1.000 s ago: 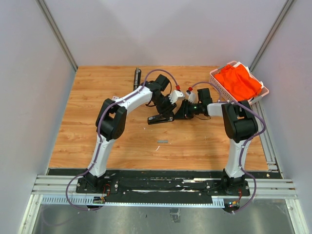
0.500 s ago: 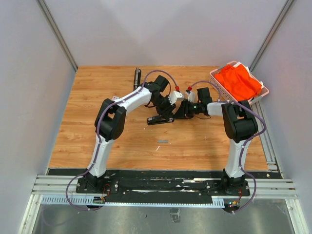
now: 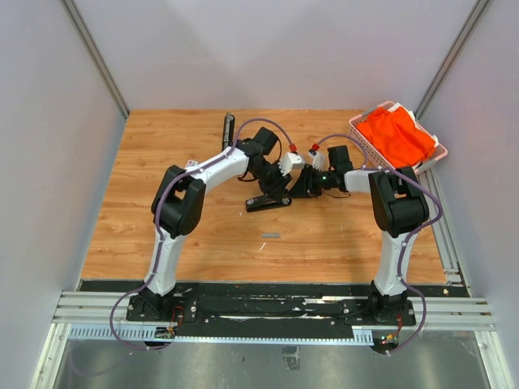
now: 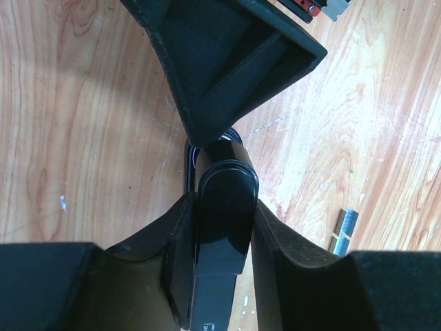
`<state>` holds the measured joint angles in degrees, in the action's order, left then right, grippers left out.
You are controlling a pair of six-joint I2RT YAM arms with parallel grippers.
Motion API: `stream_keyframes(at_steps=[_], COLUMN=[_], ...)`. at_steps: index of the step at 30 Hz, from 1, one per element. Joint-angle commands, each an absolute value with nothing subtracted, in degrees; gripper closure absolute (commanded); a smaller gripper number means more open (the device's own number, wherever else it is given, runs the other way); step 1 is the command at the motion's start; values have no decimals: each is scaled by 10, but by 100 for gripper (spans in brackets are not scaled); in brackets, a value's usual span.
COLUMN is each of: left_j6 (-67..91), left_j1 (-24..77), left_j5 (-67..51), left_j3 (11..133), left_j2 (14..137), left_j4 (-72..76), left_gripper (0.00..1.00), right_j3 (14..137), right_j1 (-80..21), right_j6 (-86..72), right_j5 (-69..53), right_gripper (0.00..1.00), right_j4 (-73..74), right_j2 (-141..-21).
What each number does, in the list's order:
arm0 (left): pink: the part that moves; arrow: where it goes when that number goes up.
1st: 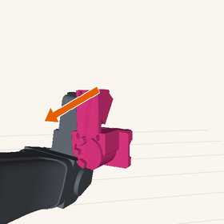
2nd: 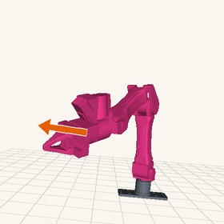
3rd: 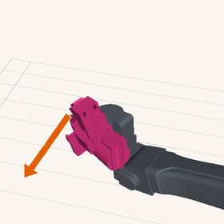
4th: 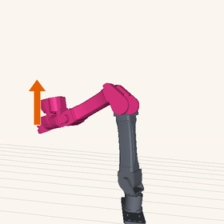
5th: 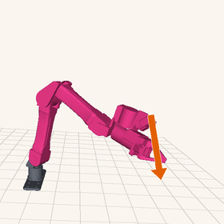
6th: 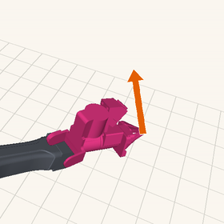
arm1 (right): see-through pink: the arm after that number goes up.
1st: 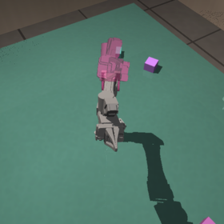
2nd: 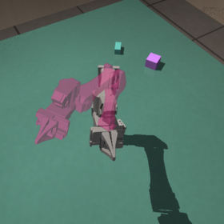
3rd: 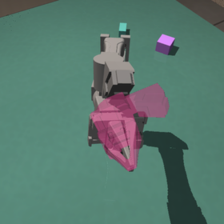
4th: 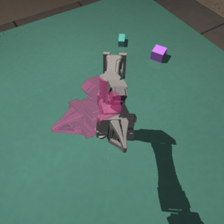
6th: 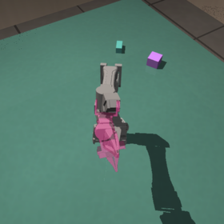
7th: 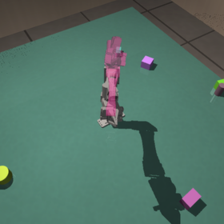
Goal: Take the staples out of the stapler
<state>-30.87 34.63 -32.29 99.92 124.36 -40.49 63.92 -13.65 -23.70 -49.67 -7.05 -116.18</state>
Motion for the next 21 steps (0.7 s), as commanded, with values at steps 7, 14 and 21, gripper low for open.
stream_keyframes(at_steps=[7, 14, 21], left_j6=[-274, -263, -255], left_j1=[347, 346, 342], left_j5=[-334, -360, -357], left_j3=[960, 953, 945], left_j2=[1177, 1163, 1152], left_j4=[-327, -318, -305], left_gripper=[100, 100, 100], right_j3=[634, 625, 614], right_j1=[-148, -148, -147], right_j6=[-243, -279, -300], right_j5=[-509, -558, -588], right_gripper=[67, 69, 72], right_j4=[-74, -127, -162], right_j2=[-1170, -1175, -1170])
